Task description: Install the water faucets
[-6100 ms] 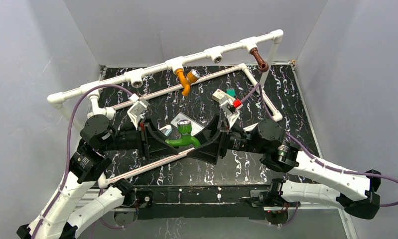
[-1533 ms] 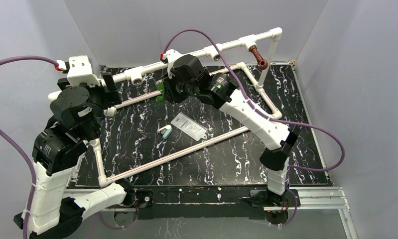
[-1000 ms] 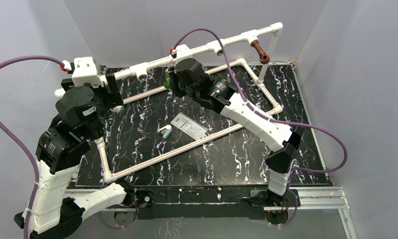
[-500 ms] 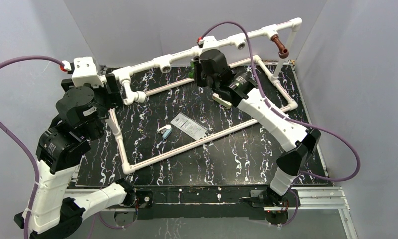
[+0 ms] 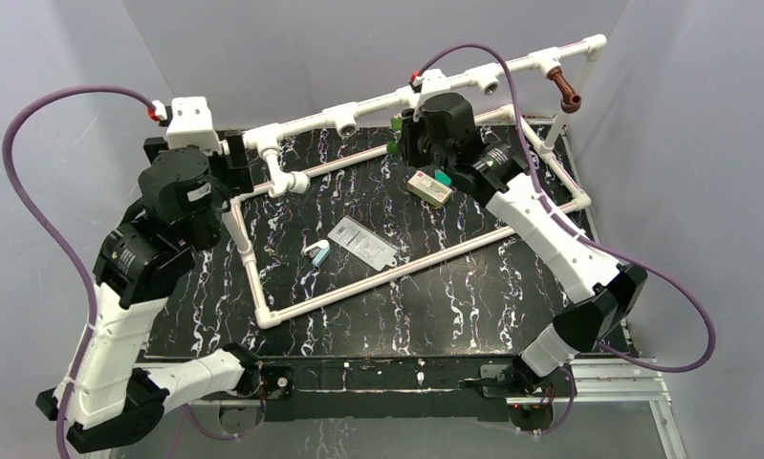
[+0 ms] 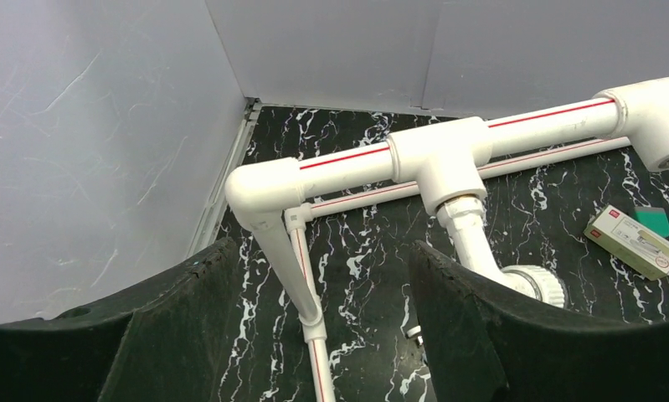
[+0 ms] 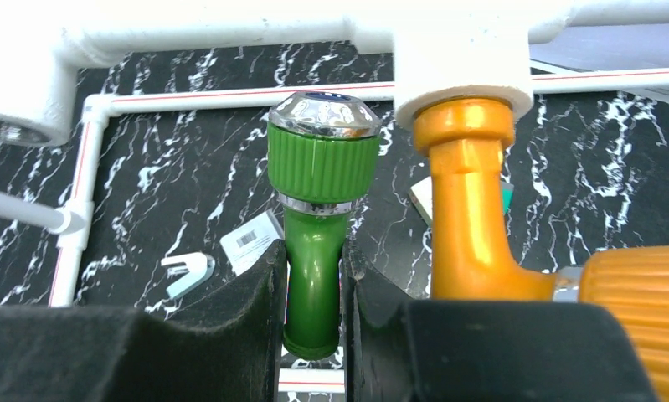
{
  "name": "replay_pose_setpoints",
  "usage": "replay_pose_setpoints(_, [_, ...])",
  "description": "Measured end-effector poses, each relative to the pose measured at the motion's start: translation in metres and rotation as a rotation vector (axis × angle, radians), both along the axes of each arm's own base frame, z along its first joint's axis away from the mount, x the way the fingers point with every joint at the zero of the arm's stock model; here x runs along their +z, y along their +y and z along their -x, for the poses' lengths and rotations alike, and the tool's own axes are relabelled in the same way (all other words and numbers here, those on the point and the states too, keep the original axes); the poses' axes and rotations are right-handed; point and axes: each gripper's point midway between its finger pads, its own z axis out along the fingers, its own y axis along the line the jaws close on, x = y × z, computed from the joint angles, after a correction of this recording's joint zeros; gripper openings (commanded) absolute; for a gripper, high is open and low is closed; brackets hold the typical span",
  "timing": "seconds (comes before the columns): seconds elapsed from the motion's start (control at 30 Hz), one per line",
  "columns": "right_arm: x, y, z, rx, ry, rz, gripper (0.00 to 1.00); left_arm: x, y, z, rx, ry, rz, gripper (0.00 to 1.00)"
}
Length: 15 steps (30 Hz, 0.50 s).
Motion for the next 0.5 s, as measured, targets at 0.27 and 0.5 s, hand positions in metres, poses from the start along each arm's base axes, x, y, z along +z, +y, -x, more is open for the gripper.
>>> replay_pose_setpoints(0.27, [0.000,0.002,0.030,0.186,0.007,-0.049,0.01,0.006,-0.016,-0.022,-0.007,-0.004,-0.020,0.72])
replay_pose_setpoints(0.5, [-0.020,0.009,0.075,0.383,0.086,-0.086,0.01,0.021,-0.036,-0.049,-0.018,-0.026,-0.018,0.72])
